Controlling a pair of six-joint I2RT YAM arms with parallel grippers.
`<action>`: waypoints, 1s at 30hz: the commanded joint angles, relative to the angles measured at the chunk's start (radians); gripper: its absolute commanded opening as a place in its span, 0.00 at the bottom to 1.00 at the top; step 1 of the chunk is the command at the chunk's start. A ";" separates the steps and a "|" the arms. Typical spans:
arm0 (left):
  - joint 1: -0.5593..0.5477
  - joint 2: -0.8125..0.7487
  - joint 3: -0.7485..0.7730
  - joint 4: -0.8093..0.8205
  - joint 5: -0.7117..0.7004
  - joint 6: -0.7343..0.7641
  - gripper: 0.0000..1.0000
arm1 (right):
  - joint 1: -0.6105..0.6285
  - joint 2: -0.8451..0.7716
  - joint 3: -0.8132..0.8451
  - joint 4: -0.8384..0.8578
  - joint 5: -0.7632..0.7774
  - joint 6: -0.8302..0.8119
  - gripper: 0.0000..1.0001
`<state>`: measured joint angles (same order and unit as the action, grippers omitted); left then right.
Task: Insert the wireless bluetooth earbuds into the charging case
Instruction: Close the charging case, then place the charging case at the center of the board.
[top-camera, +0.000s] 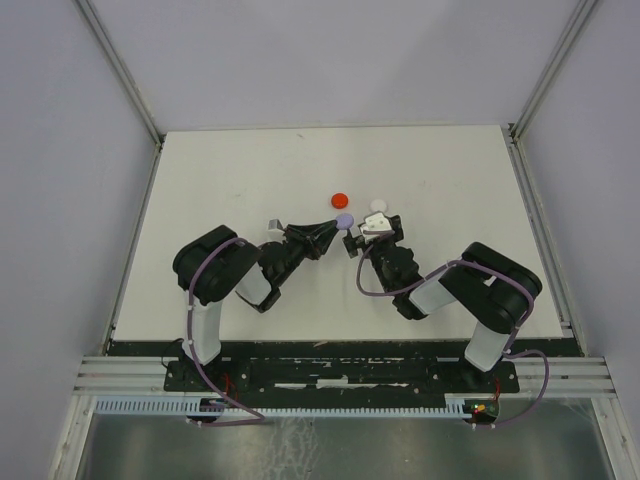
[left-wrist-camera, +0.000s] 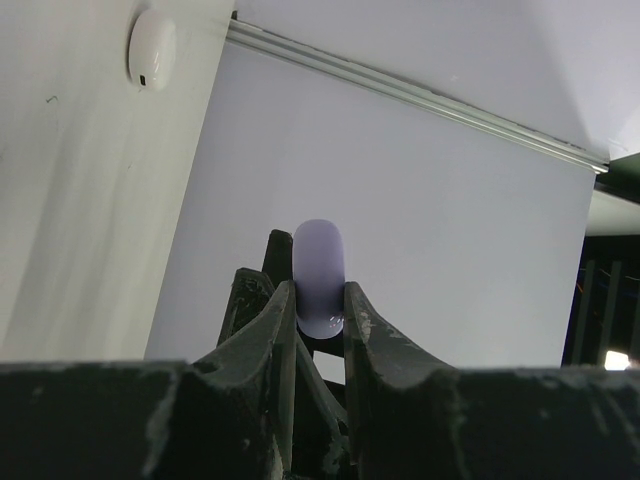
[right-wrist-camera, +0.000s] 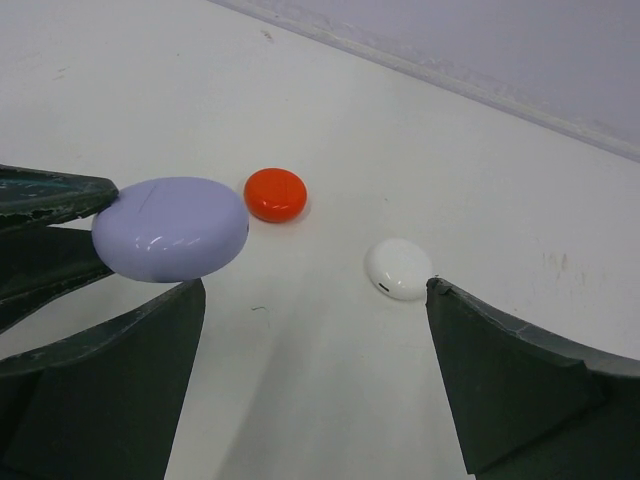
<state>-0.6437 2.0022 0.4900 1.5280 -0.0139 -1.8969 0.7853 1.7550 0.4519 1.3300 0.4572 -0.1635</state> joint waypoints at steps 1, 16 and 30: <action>-0.002 0.002 0.019 0.124 0.030 -0.027 0.03 | 0.000 -0.036 -0.007 0.070 0.041 -0.033 0.99; 0.070 0.012 0.005 0.132 0.081 0.008 0.03 | -0.004 -0.209 -0.010 -0.201 0.355 0.052 1.00; 0.242 -0.100 0.201 -0.536 0.279 0.555 0.03 | -0.033 -0.660 0.031 -0.734 0.296 0.158 1.00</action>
<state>-0.4175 1.9938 0.6224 1.2804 0.2337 -1.6245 0.7609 1.1744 0.4545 0.7063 0.7601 -0.0326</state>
